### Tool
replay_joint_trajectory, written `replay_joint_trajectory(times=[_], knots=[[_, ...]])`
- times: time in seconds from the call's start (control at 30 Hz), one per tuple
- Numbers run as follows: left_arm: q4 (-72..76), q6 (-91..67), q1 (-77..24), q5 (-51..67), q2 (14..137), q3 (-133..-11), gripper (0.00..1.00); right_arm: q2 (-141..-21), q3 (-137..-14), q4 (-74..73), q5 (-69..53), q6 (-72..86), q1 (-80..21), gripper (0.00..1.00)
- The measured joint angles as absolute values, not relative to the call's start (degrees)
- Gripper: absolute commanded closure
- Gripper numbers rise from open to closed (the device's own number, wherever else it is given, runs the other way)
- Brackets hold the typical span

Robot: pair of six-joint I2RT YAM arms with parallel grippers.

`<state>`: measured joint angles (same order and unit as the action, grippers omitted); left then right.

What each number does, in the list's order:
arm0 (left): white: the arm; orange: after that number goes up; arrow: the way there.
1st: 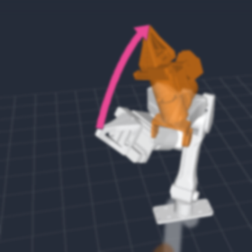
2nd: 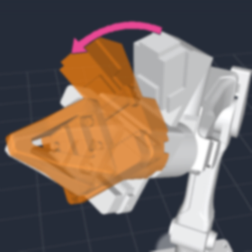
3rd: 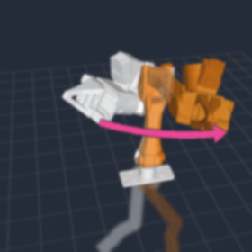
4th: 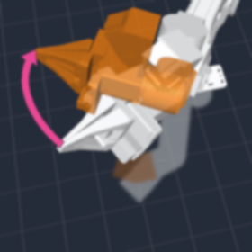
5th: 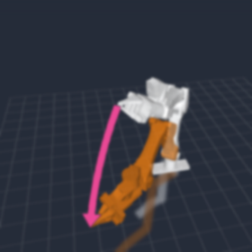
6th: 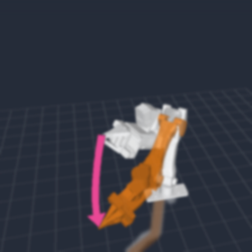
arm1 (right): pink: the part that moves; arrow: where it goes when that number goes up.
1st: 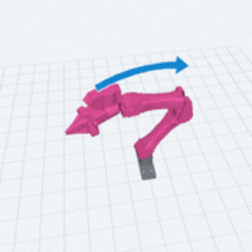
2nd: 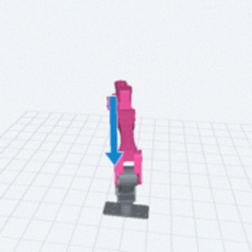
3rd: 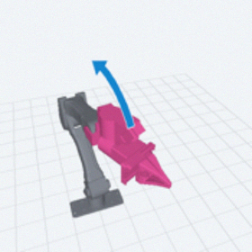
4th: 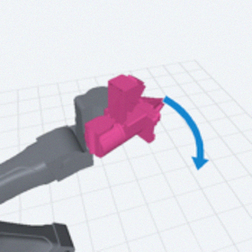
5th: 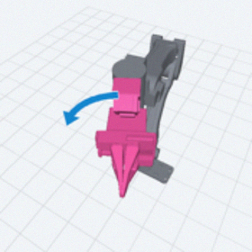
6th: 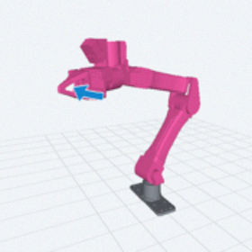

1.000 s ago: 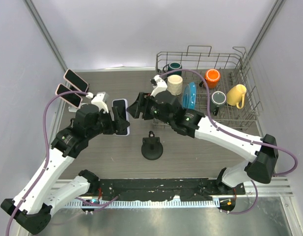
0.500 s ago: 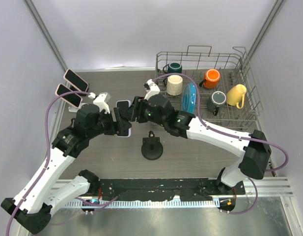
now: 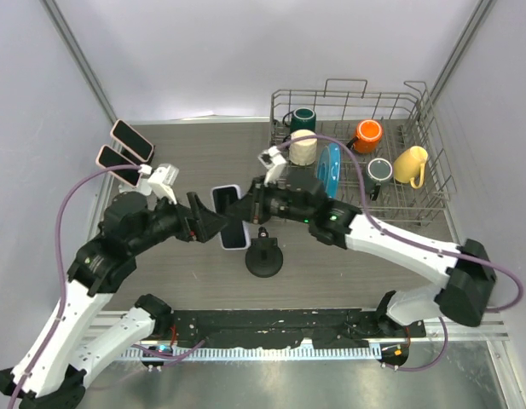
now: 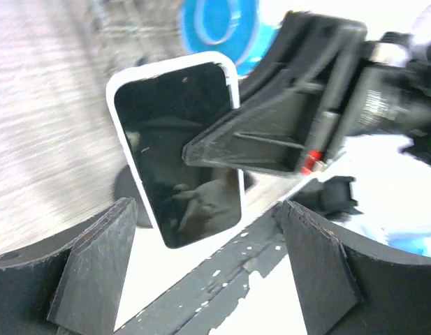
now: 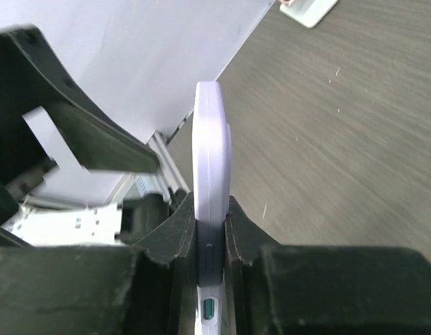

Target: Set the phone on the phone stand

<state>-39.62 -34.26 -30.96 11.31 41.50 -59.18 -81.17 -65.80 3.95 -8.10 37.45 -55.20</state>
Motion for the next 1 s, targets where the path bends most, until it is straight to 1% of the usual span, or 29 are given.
replay_joint_trajectory(times=[0.07,0.1,0.17,0.23,0.3,0.37,0.43,0.47,0.53,0.57,0.67,0.73,0.87,0.9,0.93,1.0], knots=[[-37.7,-34.6,-31.0,15.6,39.6,-59.6,0.18,-76.0,-60.4,4.9,-13.4,37.2,-52.4,0.99],[-36.4,-35.2,-31.0,17.5,38.5,-59.7,0.21,-73.6,-58.5,5.1,-16.0,37.1,-51.2,0.99],[-33.0,-36.7,-31.0,22.0,37.2,-59.5,0.25,-69.3,-55.8,6.0,-20.6,37.1,-48.9,0.99],[-27.9,-38.9,-31.0,26.8,37.4,-58.6,0.27,-65.6,-54.3,7.0,-24.1,37.1,-47.9,0.99],[-22.8,-41.5,-31.0,31.4,38.9,-57.4,0.25,-62.0,-53.4,8.7,-28.3,37.2,-47.8,0.99],[-15.4,-45.4,-31.0,36.8,41.8,-56.0,0.29,-59.1,-53.1,10.5,-32.6,37.4,-47.8,0.99],[-7.9,-49.9,-31.0,41.7,45.4,-55.0,0.43,-56.9,-52.7,12.6,-36.1,37.5,-48.0,0.99],[-5.5,-51.6,-31.0,43.3,46.9,-55.0,0.56,-56.1,-52.4,13.4,-37.5,37.6,-48.0,0.99],[-0.1,-54.5,-31.2,48.1,50.2,-55.0,0.63,-55.4,-51.9,13.2,-38.3,37.9,-47.7,0.99],[1.1,-55.2,-31.5,49.2,50.8,-55.1,0.7,-55.4,-51.7,13.0,-38.8,37.8,-47.2,0.99],[1.5,-55.2,-32.4,52.7,52.4,-56.5,0.78,-55.9,-51.6,11.8,-40.3,37.3,-47.5,0.99],[0.1,-53.5,-32.9,54.2,53.0,-58.0,0.79,-55.9,-51.7,11.4,-41.5,37.0,-47.6,0.99],[-2.7,-50.9,-33.5,55.5,53.4,-59.6,0.69,-55.9,-52.6,10.2,-42.4,36.3,-47.6,0.99],[-3.5,-50.5,-33.6,55.7,53.5,-59.9,0.69,-55.9,-52.6,10.1,-42.7,36.1,-47.6,0.99],[-4.3,-50.1,-33.8,56.0,53.6,-60.2,0.69,-55.9,-52.6,9.8,-43.0,35.9,-47.6,0.99],[-5.8,-49.0,-34.2,56.4,53.6,-60.4,0.75,-56.0,-52.6,9.3,-43.4,35.7,-47.6,0.99]])
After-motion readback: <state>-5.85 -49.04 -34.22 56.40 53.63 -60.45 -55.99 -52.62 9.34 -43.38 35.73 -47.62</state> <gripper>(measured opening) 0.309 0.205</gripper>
